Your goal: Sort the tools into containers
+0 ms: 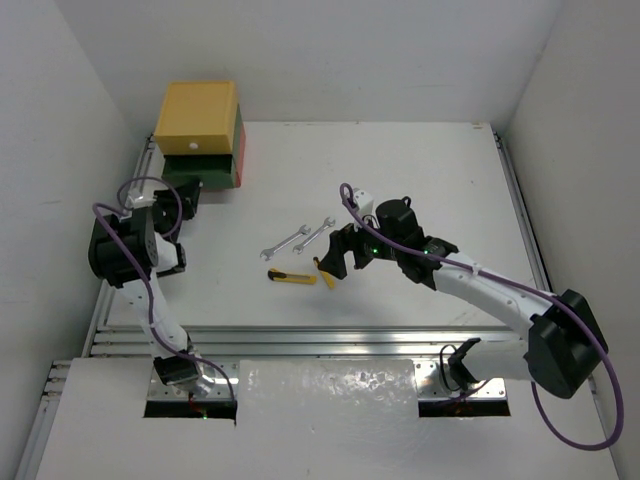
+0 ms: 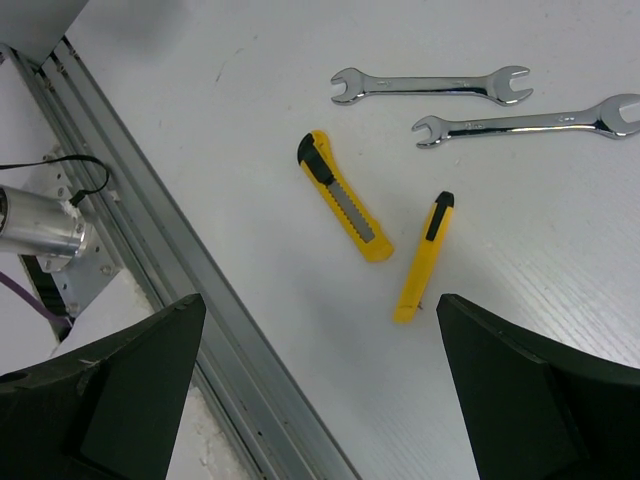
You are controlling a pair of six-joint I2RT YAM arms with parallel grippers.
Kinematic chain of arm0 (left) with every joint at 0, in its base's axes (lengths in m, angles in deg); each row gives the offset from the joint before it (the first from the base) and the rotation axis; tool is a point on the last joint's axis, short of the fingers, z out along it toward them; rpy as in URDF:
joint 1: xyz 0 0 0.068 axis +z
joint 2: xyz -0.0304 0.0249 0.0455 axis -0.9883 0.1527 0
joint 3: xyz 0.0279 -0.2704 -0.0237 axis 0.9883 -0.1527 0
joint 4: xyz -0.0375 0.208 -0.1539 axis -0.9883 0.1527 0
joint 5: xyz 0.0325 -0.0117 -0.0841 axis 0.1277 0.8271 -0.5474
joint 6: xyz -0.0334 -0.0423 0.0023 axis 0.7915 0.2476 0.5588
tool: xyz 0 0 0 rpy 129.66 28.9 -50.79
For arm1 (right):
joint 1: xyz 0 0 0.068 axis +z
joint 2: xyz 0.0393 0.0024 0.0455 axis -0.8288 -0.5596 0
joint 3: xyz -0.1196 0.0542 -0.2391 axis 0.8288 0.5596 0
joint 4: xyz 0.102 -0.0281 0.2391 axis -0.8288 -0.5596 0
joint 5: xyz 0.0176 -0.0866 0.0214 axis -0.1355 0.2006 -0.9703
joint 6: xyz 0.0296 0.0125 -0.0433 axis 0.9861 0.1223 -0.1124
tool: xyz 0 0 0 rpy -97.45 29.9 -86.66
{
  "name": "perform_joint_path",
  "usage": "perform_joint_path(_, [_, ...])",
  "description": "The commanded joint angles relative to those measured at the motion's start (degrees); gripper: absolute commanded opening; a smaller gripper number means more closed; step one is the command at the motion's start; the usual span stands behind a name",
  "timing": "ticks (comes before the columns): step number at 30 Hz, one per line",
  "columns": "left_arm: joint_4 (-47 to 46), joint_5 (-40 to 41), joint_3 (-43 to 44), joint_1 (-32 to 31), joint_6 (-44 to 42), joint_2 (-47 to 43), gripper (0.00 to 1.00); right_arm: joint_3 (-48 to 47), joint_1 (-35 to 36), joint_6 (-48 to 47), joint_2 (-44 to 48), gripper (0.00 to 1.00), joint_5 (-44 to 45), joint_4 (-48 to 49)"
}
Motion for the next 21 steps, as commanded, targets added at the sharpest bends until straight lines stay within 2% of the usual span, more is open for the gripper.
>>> perform_joint_path(1, [-5.18, -1.12, -2.90, 0.35, -2.11, -3.74, 0.17, -0.80, -0.03, -0.32, 2.01, 0.99, -1.45, 1.90])
perform_joint_path(3, [-4.65, -0.59, -5.18, 0.44, -2.20, -5.84, 0.28, -0.53, -0.03, -0.23, 2.10, 0.99, -1.28, 2.08])
perform_joint_path(4, [-4.30, -0.41, -5.89, 0.44, -2.38, -6.73, 0.36, -0.62, -0.03, -0.32, 2.10, 0.99, -1.02, 1.99])
perform_joint_path(5, [-1.78, -0.50, -6.41, 0.35, -2.90, -8.56, 0.50, -0.97, -0.03, -0.32, 1.41, 0.99, -0.58, 1.21])
perform_joint_path(7, [1.14, -0.41, -7.38, 0.35, -3.78, -11.20, 0.65, -2.02, -0.12, 0.03, 0.27, 0.99, 1.62, -0.72])
perform_joint_path(10, [10.60, 1.25, -8.70, 0.35, -5.71, -19.10, 0.85, -7.27, 0.23, 0.12, -5.09, 0.99, 5.21, -6.86])
perform_joint_path(11, [20.04, 3.00, -7.66, 0.18, -8.33, -24.35, 0.96, -10.78, 1.19, 0.64, -8.67, 0.99, 13.06, -13.59])
perform_joint_path(12, [25.44, 4.06, -7.65, -0.09, -9.75, -27.10, 0.96, -10.81, 2.16, 0.65, -10.71, 0.99, 13.14, -13.66])
perform_joint_path(13, [31.24, 5.64, -6.34, -0.61, -11.50, -30.17, 1.00, -14.64, 3.12, -0.05, -12.64, 0.99, 18.71, -17.57])
perform_joint_path(14, [42.34, 9.65, -5.46, -1.14, -15.09, -36.12, 1.00, -16.42, 4.18, -0.23, -16.66, 0.99, 20.94, -19.18])
perform_joint_path(15, [48.63, 12.22, -4.50, -2.88, -16.43, -38.96, 1.00, -20.44, 5.93, -0.32, -18.88, 0.96, 22.70, -21.02])
perform_joint_path(16, [54.96, 15.03, -2.57, -3.95, -17.66, -41.77, 1.00, -22.05, 6.47, -0.14, -20.82, 0.89, 24.11, -23.91])
perform_joint_path(17, [65.29, 20.10, -1.77, -5.09, -19.33, -46.94, 1.00, -23.46, 7.08, -0.05, -22.84, 0.83, 25.78, -24.64])
perform_joint_path(19, [73.62, 24.18, -0.10, -8.78, -20.31, -51.71, 1.00, -27.24, 7.44, -0.41, -28.29, 0.72, 26.14, -27.00])
perform_joint_path(20, [80.71, 27.16, 0.34, -10.97, -21.70, -56.17, 1.00, -28.21, 7.53, -0.58, -29.78, 0.64, 26.32, -27.54])
perform_joint_path(21, [82.52, 27.53, 0.61, -11.68, -22.94, -58.22, 1.00, -29.43, 7.53, -1.28, -32.32, 0.61, 26.32, -27.72])
